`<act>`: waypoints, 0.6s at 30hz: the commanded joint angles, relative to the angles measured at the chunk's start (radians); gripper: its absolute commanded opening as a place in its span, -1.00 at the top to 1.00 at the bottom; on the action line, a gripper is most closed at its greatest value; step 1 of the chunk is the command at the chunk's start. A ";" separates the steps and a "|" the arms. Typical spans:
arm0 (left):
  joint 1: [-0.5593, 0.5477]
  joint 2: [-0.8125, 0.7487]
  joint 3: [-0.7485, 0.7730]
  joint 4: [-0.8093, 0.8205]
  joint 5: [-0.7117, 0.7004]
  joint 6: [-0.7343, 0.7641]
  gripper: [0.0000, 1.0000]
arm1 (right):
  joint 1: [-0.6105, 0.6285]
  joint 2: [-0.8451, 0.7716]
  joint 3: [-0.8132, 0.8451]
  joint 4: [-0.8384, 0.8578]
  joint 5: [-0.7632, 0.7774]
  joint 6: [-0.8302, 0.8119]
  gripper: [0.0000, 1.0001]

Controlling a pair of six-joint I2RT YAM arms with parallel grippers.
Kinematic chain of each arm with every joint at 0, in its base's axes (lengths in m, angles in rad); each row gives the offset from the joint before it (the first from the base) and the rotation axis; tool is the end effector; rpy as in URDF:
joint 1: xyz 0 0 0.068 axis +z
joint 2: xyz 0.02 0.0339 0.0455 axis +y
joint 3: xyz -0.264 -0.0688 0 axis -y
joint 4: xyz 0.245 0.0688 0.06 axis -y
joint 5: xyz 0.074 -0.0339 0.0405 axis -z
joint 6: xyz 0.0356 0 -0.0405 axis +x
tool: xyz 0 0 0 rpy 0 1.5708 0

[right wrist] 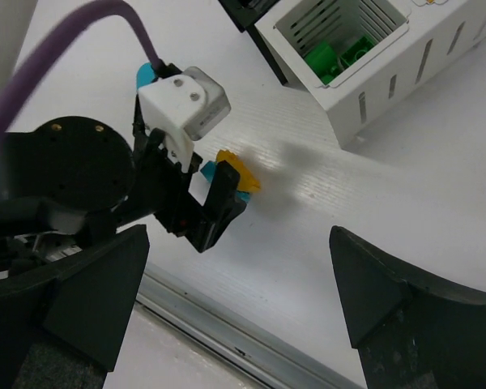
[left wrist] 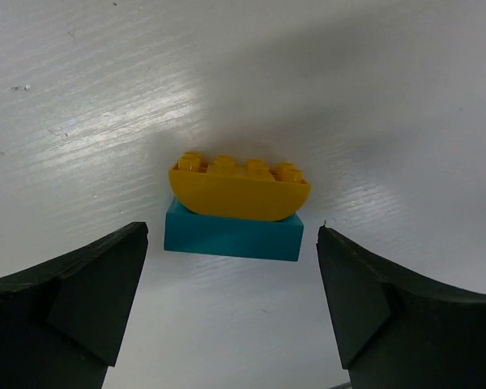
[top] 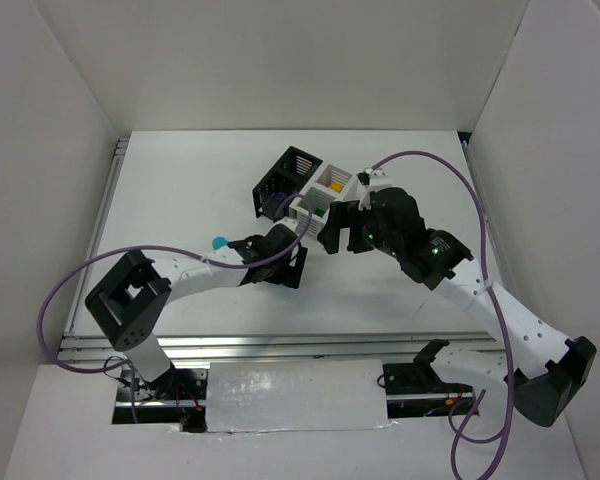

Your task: Sort the legos into containers by color

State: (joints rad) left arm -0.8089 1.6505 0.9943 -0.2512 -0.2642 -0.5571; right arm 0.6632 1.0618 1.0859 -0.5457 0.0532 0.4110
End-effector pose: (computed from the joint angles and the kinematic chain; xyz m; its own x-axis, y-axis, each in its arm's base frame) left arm 0.2404 -0.2385 0.1893 -0.7722 0.0700 -0.6315 0.2110 0.9658 -0.1509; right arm 0.1823 0.1400 0.3553 -0.5911 0.0445 -0.8054 -0.3734 0.8700 0.3221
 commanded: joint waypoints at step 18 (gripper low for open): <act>-0.010 0.000 -0.077 0.158 0.112 0.121 1.00 | -0.075 -0.040 -0.055 0.099 -0.082 0.070 -0.99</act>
State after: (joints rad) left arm -0.8089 1.7031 0.9577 -0.1257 -0.2295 -0.4690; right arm 0.6350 1.0527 1.0393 -0.5076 0.0059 0.4313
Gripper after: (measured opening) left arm 0.757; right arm 0.996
